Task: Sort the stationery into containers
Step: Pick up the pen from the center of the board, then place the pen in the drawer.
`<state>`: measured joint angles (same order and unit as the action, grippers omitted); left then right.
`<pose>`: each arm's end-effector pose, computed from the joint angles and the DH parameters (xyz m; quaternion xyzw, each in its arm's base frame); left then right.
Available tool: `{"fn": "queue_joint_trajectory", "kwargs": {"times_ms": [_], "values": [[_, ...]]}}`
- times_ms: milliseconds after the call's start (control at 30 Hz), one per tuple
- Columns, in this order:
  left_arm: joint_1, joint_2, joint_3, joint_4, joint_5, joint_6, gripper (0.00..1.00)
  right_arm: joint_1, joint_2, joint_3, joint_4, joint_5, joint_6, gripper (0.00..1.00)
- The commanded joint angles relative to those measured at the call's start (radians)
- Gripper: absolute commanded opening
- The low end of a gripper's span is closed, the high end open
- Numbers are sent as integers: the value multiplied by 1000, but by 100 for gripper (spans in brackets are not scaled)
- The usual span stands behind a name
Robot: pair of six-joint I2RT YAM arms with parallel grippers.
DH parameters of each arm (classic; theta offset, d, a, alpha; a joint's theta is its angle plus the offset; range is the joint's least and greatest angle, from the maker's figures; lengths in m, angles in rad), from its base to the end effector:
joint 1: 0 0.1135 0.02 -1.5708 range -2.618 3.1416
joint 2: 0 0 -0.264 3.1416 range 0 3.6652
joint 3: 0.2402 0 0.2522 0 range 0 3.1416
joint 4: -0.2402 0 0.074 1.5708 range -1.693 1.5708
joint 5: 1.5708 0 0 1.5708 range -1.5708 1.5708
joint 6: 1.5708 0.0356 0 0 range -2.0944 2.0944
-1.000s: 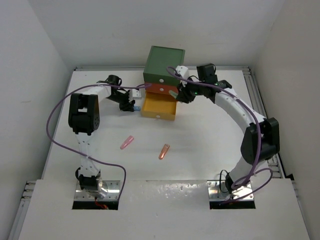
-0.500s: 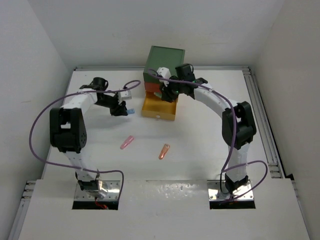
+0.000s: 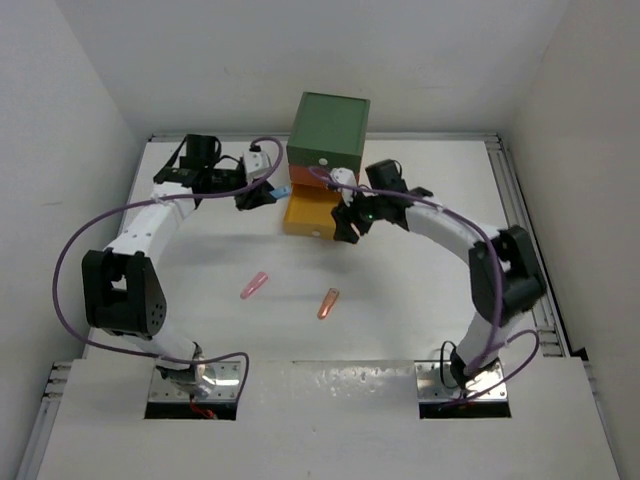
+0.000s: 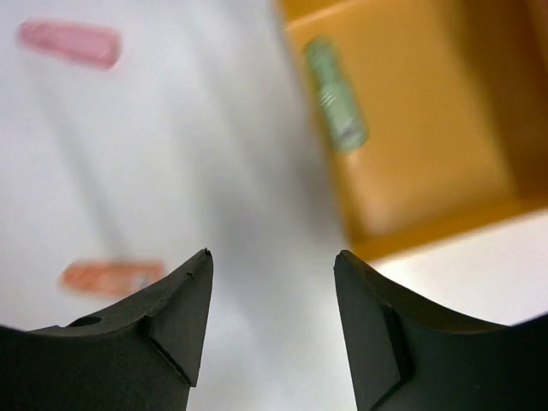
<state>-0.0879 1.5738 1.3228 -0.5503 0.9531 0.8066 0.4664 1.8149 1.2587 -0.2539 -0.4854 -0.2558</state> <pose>0.3350 -0.0587 0.3068 0.5114 0.6681 -0.2807 0.4617 0.3465 0.1930 0.2149 -0.4019 0.8117 0.2598 0.3349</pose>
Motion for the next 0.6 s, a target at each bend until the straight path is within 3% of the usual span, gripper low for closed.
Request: {"fn": "queue_joint_trajectory", "kwargs": {"times_ms": [0,200,333,567], "values": [[-61,25,9,202,0,-156,1,-2,-215,-148,28,-94,29,58],[-165,147,58,404,-124,-299,6,11,-483,-411,18,-99,-17,58],[-208,242,107,438,-221,-323,8,49,-568,-516,47,-56,-86,58],[-246,316,190,451,-352,-385,45,113,-546,-584,114,-12,-296,64]]}}
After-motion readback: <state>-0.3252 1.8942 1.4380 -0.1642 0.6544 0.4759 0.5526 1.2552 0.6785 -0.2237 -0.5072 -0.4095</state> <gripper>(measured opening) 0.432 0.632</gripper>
